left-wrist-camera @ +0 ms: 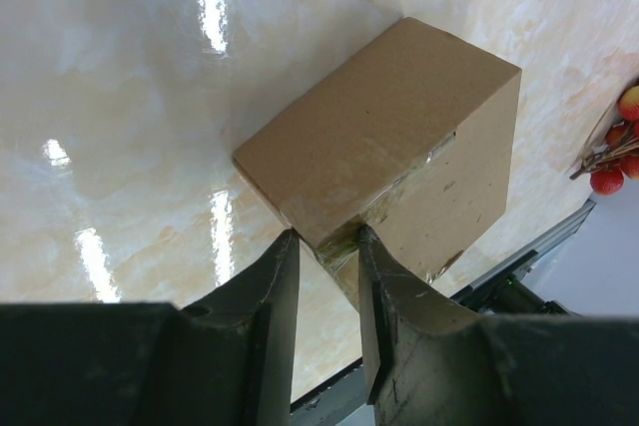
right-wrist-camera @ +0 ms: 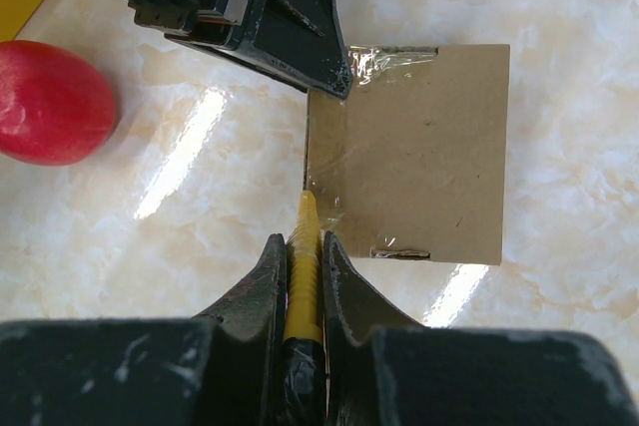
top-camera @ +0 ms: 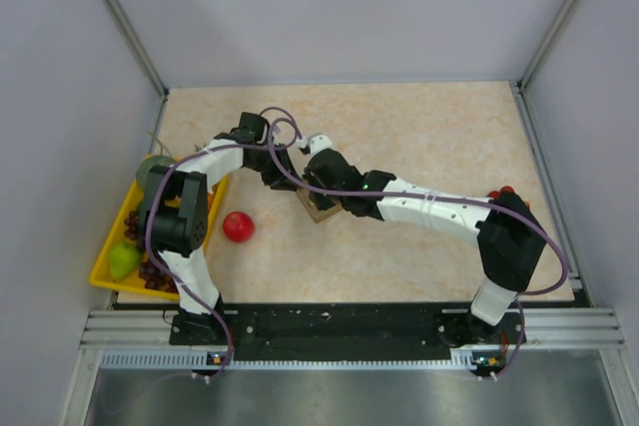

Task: Unpack the express box

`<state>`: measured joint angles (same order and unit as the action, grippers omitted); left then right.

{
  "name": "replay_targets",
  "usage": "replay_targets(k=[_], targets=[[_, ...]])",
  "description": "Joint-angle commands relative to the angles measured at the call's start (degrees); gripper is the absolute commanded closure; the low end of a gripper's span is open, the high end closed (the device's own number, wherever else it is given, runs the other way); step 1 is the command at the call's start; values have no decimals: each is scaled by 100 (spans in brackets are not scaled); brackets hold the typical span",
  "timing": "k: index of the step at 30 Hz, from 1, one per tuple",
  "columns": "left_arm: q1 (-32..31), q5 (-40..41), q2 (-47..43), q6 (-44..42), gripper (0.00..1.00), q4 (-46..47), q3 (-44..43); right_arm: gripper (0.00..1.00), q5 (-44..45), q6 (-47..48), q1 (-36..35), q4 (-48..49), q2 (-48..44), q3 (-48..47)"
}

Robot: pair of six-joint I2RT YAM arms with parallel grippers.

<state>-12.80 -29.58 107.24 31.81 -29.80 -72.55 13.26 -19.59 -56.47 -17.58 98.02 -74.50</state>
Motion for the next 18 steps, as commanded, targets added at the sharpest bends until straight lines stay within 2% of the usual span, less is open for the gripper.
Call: replay_targets(k=[1,11,18], targets=[[14,1095,456,-272,69,-149,136,100,-148,35,-101,-720,-133,111],[14,1139,482,-263,68,-175,119,100,-227,26,-101,-905,-415,181],[14,1113,482,-263,66,-158,119,100,-280,17,-101,-896,-81,102]])
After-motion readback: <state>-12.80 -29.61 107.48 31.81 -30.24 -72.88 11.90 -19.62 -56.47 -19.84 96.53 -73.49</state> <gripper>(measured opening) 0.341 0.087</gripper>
